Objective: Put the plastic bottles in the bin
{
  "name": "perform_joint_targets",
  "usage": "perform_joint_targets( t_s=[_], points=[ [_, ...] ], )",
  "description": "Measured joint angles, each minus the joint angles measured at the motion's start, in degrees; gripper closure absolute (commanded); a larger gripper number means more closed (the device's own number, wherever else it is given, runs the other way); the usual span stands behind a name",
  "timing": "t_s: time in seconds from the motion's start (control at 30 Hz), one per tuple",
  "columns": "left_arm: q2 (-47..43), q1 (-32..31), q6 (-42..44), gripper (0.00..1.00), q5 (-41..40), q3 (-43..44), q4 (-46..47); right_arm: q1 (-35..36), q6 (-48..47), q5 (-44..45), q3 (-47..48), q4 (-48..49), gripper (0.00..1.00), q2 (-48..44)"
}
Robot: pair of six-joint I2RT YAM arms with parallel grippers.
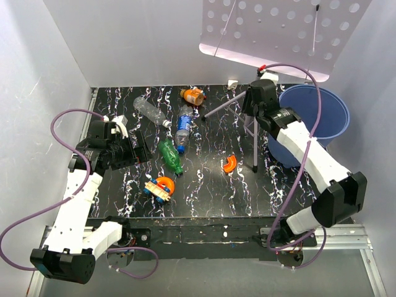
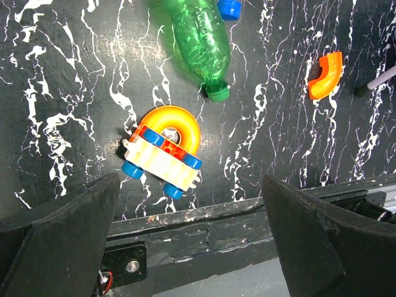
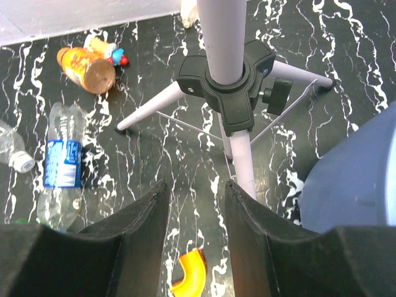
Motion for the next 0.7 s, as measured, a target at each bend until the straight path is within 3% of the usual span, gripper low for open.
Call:
perform_joint_targets(
  t_s=[0.5, 0.7],
  points=[
    [1.6, 0.0, 1.6, 0.01, -2.2, 0.8, -1.2, -6.5, -0.2, -3.3, 14.6, 1.2, 0.51, 14.4],
    [1.6, 0.0, 2.1, 0.01, -2.6, 1.3, -1.6, -7.0, 0.3, -5.0, 15.5, 0.1, 0.51, 15.0]
  ],
)
